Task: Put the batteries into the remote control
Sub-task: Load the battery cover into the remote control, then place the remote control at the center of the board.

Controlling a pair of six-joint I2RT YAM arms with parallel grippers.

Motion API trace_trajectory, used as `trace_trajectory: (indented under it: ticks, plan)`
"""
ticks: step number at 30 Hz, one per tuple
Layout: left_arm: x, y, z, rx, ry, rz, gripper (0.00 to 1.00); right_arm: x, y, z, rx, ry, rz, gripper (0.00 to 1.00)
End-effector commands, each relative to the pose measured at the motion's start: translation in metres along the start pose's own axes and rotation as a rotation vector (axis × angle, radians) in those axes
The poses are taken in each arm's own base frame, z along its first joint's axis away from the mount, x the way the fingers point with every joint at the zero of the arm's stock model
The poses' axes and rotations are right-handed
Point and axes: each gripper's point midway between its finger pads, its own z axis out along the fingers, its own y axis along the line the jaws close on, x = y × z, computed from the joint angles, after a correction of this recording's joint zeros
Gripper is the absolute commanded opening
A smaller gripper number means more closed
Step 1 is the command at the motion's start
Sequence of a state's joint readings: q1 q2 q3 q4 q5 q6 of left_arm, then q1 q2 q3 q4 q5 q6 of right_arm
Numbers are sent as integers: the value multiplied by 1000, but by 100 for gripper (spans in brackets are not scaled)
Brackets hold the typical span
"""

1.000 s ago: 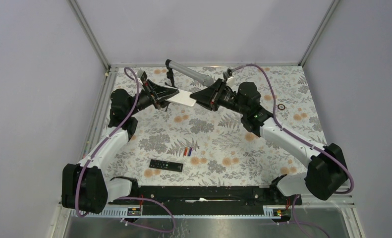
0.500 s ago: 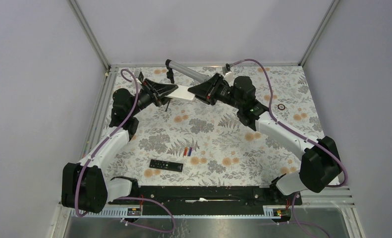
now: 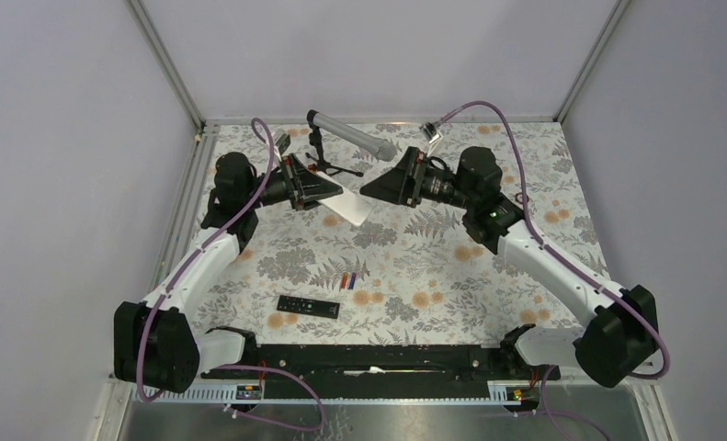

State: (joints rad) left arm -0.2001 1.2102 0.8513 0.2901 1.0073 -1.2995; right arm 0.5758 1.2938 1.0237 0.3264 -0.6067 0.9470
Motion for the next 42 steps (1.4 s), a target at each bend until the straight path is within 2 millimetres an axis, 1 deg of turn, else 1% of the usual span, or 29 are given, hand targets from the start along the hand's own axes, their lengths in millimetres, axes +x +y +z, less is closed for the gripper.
trace_trajectory:
  ticks: [1,4,6,9,12,14,15,17,20,21,22,23,24,25,27,29,30,33,35,37,39,40,42]
  plan:
    - [11,-34,-7,106,91,212,0,30,30,-16,-189,195,-229,100]
    - [19,-47,-12,168,120,272,0,49,16,-20,-189,307,-260,100]
    - [25,-53,-15,205,140,309,0,53,8,-18,-174,338,-266,100]
    - [33,-56,-18,221,176,339,0,52,11,-14,-198,336,-274,98]
    - [35,-55,-17,219,189,345,0,50,17,-10,-217,327,-283,88]
    - [38,-55,-16,224,203,353,0,50,17,-6,-226,334,-265,77]
    - [40,-56,-16,228,211,359,0,50,17,-4,-231,340,-254,74]
    - [42,-57,-15,232,223,364,0,52,17,0,-234,345,-242,71]
    - [43,-56,-14,229,237,356,0,61,18,8,-239,364,-242,70]
    - [44,-56,-13,230,237,355,0,64,18,11,-239,371,-244,68]
    - [44,-55,-13,229,239,352,0,65,16,15,-228,373,-238,65]
    - [44,-55,-13,229,239,352,0,67,15,19,-220,376,-228,59]
    - [44,-55,-13,230,241,353,0,67,14,21,-216,375,-214,51]
    - [44,-55,-13,229,242,353,0,66,14,23,-216,365,-201,38]
    - [44,-55,-13,230,242,354,4,64,14,24,-213,343,-187,22]
    - [43,-56,-13,229,239,357,13,62,14,23,-208,324,-179,6]
    - [42,-56,-13,227,233,360,22,61,15,22,-205,314,-182,0]
    - [36,-52,-13,201,196,372,57,57,7,18,-156,280,-186,0]
    - [28,-38,-14,137,156,353,77,54,-6,12,-90,254,-190,0]
    - [14,-18,-19,29,78,358,96,52,-28,2,14,223,-200,0]
    - [-2,9,-28,-123,-10,358,99,48,-56,-13,159,178,-240,0]
    - [-15,26,-36,-224,-80,361,99,43,-76,-22,277,137,-267,0]
    - [-34,52,-55,-384,-188,357,99,39,-114,-49,502,90,-307,0]
